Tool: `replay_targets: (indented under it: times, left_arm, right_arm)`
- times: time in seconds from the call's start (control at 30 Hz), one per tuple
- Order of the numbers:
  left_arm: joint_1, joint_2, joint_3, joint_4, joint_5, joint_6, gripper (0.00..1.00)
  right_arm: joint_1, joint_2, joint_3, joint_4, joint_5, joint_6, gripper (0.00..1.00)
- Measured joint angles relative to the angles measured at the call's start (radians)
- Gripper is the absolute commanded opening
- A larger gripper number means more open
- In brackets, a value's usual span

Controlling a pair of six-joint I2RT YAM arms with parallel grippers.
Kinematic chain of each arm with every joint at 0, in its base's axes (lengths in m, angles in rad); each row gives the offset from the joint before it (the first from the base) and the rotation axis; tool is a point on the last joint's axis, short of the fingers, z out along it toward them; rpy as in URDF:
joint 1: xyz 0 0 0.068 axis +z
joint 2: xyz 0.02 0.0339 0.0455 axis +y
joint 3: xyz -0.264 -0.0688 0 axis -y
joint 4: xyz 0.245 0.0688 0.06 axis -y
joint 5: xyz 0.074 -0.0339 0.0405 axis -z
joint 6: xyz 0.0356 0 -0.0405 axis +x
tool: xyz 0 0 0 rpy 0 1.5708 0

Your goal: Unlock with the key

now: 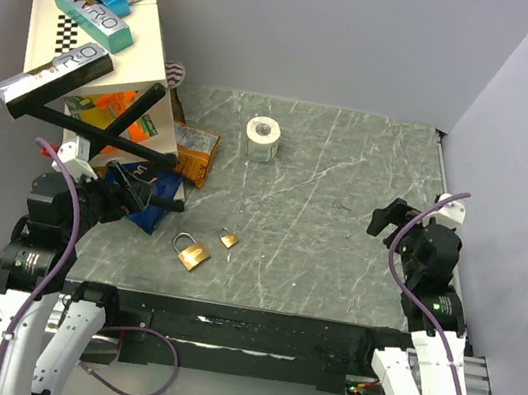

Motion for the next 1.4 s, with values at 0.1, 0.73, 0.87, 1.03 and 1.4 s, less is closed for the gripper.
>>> replay_targets:
  times: [0.1, 0.73, 0.87, 1.03, 1.4]
  left_arm:
    - [0.000, -0.001, 0.000, -0.017, -0.027, -0.016, 0.96]
    - [-0.025, -0.055, -0.118, -0.049, 0.026, 0.000, 0.88]
    - [-0.060, -0.059, -0.127, -0.037, 0.052, 0.039, 0.82]
    - [-0.088, -0.027, -0.172, -0.008, 0.080, 0.048, 0.80]
    - [-0.460, 0.305, -0.197, 0.218, -0.029, -0.041, 0.81]
  right_arm:
    - [0.000, 0.000, 0.001, -0.024, -0.008, 0.001, 1.00]
    - [0.006, 0.349, 0.330, -0.267, -0.063, -0.040, 0.89]
    - [0.042, 0.503, 0.333, -0.275, -0.077, -0.030, 0.88]
    - [0.093, 0.694, 0.341, -0.270, -0.095, -0.009, 0.79]
    - [0.154, 1.133, 0.641, -0.280, -0.066, 0.016, 0.77]
